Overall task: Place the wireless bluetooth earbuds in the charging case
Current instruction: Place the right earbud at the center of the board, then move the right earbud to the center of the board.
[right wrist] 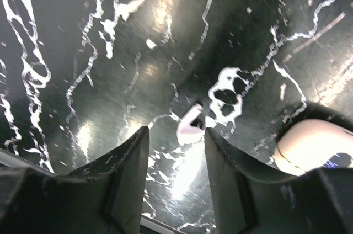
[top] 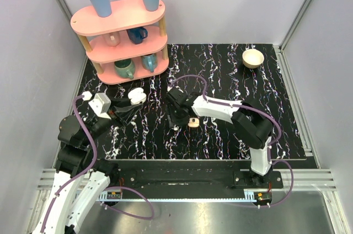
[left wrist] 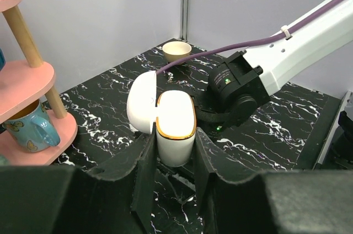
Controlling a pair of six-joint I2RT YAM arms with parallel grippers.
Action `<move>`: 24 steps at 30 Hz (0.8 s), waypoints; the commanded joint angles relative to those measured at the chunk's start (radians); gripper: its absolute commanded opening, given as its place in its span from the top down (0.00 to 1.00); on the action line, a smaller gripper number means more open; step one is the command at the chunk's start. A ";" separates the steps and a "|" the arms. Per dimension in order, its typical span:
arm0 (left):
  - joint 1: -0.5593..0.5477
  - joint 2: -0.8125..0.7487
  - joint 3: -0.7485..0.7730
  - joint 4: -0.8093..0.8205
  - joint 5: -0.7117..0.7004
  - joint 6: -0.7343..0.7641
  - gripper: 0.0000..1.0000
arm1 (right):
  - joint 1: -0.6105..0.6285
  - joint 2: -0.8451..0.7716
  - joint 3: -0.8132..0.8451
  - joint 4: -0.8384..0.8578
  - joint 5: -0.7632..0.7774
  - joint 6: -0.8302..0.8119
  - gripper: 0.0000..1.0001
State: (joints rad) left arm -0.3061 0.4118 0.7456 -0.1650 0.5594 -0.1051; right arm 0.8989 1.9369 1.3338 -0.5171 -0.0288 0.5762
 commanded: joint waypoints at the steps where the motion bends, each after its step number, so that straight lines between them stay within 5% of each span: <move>1: 0.005 -0.010 0.041 0.035 -0.033 -0.011 1.00 | 0.026 0.027 0.079 0.023 0.075 0.005 0.44; 12: 0.005 -0.039 0.044 0.022 -0.087 -0.005 1.00 | 0.038 -0.159 -0.108 0.152 0.162 -0.277 0.54; 19: 0.005 -0.045 0.041 0.027 -0.101 -0.002 1.00 | 0.052 -0.202 -0.248 0.366 -0.009 -0.412 0.48; 24: 0.004 -0.047 0.040 0.021 -0.098 -0.002 1.00 | 0.052 -0.187 -0.257 0.411 0.015 -0.571 0.48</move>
State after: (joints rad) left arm -0.3061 0.3740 0.7536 -0.1719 0.4915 -0.1047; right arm 0.9405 1.7794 1.0615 -0.2253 0.0021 0.1623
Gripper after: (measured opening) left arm 0.328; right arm 0.524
